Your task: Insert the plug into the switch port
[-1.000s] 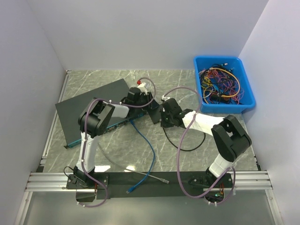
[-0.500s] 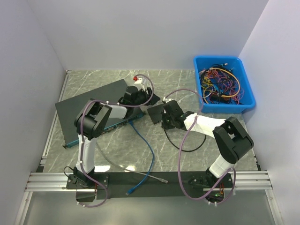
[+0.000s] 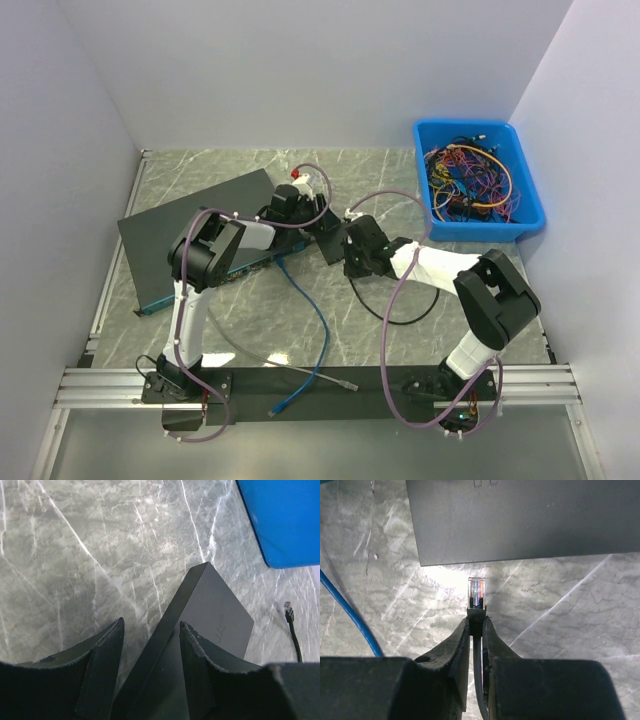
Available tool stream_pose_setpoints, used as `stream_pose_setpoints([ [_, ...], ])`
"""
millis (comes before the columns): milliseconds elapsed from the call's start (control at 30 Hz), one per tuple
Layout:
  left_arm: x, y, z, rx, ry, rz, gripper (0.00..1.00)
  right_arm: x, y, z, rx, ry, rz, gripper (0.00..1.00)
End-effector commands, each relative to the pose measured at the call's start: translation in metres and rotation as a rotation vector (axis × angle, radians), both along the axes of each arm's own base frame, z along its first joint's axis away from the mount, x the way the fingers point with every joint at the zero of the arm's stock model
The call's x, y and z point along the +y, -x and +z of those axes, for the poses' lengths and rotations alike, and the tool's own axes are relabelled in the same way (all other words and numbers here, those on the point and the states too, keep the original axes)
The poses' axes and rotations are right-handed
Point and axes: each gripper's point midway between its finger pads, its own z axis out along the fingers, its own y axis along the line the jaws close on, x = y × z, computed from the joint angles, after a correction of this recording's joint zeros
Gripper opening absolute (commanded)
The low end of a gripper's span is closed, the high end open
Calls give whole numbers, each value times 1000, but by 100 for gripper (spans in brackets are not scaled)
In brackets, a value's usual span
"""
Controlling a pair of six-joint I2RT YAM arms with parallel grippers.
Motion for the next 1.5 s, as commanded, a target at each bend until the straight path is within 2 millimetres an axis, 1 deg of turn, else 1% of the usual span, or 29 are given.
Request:
stream_pose_setpoints([
  [0, -8, -5, 8, -37, -1, -37, 54, 8, -5, 20, -38, -11, 4, 0],
  [233, -10, -6, 8, -32, 0, -41, 52, 7, -6, 12, -16, 15, -6, 0],
  [500, -11, -6, 5, -26, -6, -49, 51, 10, -12, 10, -10, 33, -6, 0],
  [600, -10, -8, 3, -20, -10, -44, 50, 9, -12, 1, 11, 51, -4, 0],
  [700, -12, -7, 2, -17, -11, -49, 50, 7, -12, -2, 15, 64, -12, 0],
  [833, -12, -7, 1, -12, -15, -51, 50, 6, -10, 1, 10, 60, -14, 0],
  [1167, -12, -8, 0, -8, -21, -56, 49, 4, -25, 3, -6, 94, -41, 0],
  [1333, -12, -8, -1, -7, -23, -60, 49, 14, -33, 9, -12, 67, -33, 0],
  [1467, -14, -7, -2, -2, -24, -68, 49, 16, -36, 3, -2, 75, -35, 0],
])
